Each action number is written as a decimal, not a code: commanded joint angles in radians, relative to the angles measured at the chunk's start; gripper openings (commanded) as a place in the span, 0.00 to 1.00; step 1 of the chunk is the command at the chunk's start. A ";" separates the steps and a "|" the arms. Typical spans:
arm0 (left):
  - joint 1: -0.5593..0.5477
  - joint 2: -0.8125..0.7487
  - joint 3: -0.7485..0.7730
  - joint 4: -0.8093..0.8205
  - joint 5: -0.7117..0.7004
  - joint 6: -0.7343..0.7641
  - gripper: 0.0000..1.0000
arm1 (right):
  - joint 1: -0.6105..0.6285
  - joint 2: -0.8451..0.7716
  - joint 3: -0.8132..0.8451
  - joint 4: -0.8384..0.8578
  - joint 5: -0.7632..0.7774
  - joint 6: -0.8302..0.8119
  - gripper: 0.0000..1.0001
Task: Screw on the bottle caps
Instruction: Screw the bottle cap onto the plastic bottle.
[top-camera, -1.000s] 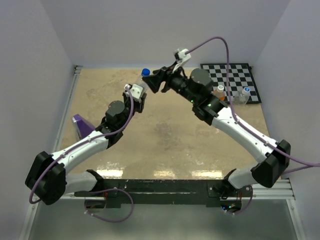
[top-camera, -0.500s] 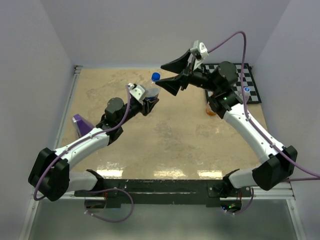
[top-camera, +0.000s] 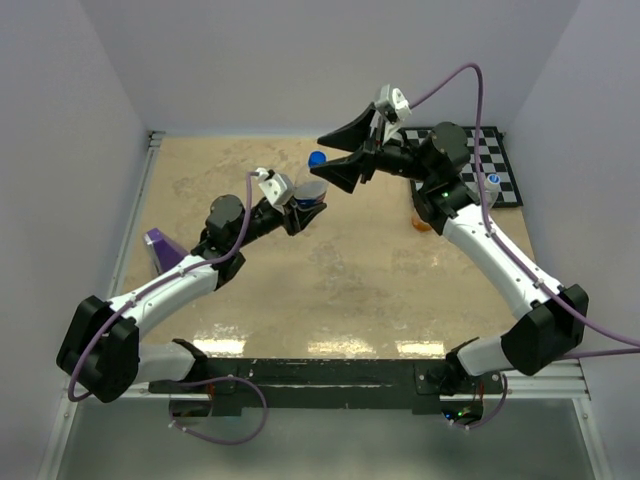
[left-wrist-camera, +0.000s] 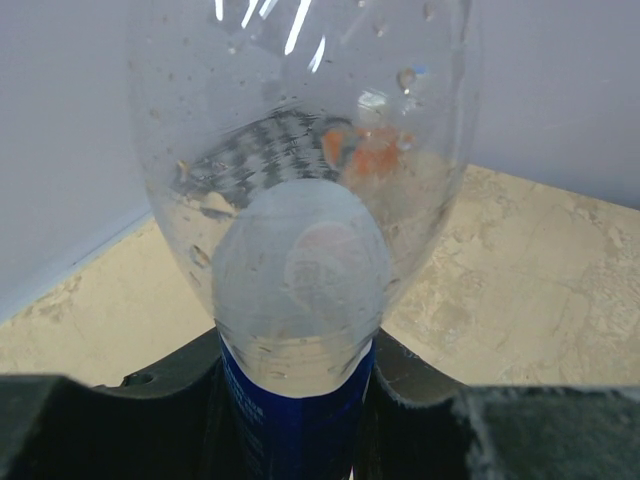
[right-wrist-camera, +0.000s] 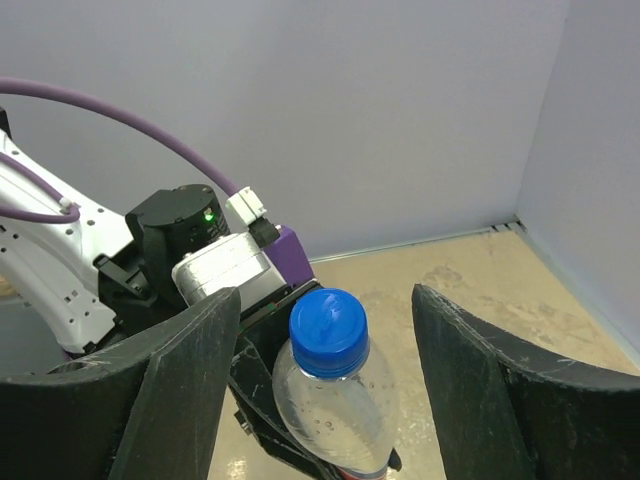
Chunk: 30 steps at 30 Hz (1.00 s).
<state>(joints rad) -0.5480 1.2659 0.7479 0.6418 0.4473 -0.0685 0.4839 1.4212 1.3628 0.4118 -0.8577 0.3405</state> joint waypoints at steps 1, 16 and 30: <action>0.010 -0.003 0.022 0.087 0.091 -0.020 0.29 | -0.002 0.015 0.009 0.059 -0.052 0.008 0.72; 0.010 0.009 0.034 0.087 0.159 -0.028 0.29 | -0.004 0.031 0.013 0.084 -0.084 0.029 0.37; -0.006 -0.028 0.044 -0.003 -0.114 0.010 0.28 | 0.054 0.001 0.009 -0.074 0.162 -0.078 0.00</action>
<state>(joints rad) -0.5438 1.2766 0.7483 0.6472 0.4892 -0.0860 0.5041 1.4521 1.3628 0.4099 -0.8532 0.3199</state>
